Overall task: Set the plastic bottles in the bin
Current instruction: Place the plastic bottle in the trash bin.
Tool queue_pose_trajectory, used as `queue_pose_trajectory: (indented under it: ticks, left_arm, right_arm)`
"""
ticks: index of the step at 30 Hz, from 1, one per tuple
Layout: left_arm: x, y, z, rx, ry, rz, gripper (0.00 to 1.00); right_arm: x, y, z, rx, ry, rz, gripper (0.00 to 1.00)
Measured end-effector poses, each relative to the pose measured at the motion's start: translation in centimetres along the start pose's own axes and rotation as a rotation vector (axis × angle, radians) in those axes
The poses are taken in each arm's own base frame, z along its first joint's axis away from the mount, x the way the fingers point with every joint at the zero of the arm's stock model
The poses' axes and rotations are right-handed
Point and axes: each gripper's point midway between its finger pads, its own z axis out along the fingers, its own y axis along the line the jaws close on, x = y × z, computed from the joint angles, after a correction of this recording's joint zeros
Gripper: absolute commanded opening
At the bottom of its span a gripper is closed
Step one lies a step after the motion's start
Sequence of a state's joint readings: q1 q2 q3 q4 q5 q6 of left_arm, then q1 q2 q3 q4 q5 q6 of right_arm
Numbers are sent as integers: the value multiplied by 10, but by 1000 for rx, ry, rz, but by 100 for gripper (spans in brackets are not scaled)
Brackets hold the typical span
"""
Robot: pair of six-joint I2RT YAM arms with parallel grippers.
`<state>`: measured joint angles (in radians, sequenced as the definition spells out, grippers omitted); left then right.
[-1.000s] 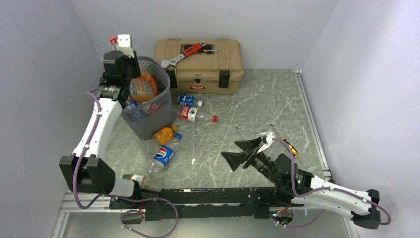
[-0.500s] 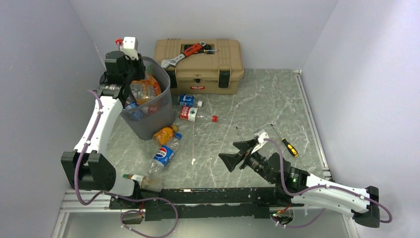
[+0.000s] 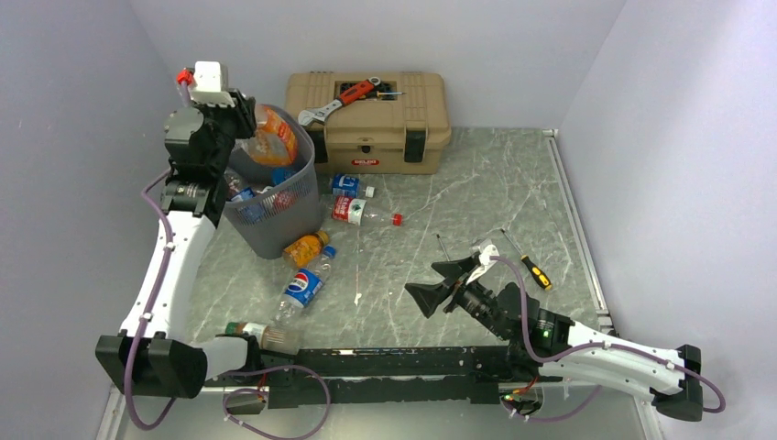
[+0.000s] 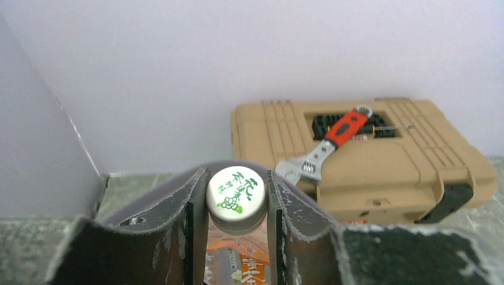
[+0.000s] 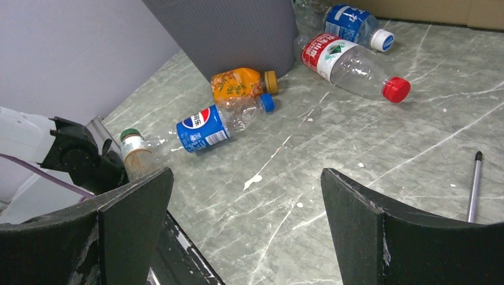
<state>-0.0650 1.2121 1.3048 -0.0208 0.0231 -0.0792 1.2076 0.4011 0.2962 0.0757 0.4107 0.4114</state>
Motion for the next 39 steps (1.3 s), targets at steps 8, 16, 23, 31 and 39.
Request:
queue_pose_trajectory:
  ticks: [8,16,23,31,39]
  left_arm:
    - [18,-6,36,74,-75,63,0]
    - [69,-28,63,302,-83,171,0]
    - [76,-45,57,452,-119,195,0]
    - [86,-30,34,443,-65,156,0]
    - [51,-37,1,444,-17,132,0]
  right_arm:
    - [0,-3,-4,5,1,0,100]
    - [1,-6,-9,3,-15,25,99]
    - [11,-10,-10,15,13,29,99]
    - [10,-9,-11,13,9,38,99]
    - [13,-10,-10,15,18,34,99]
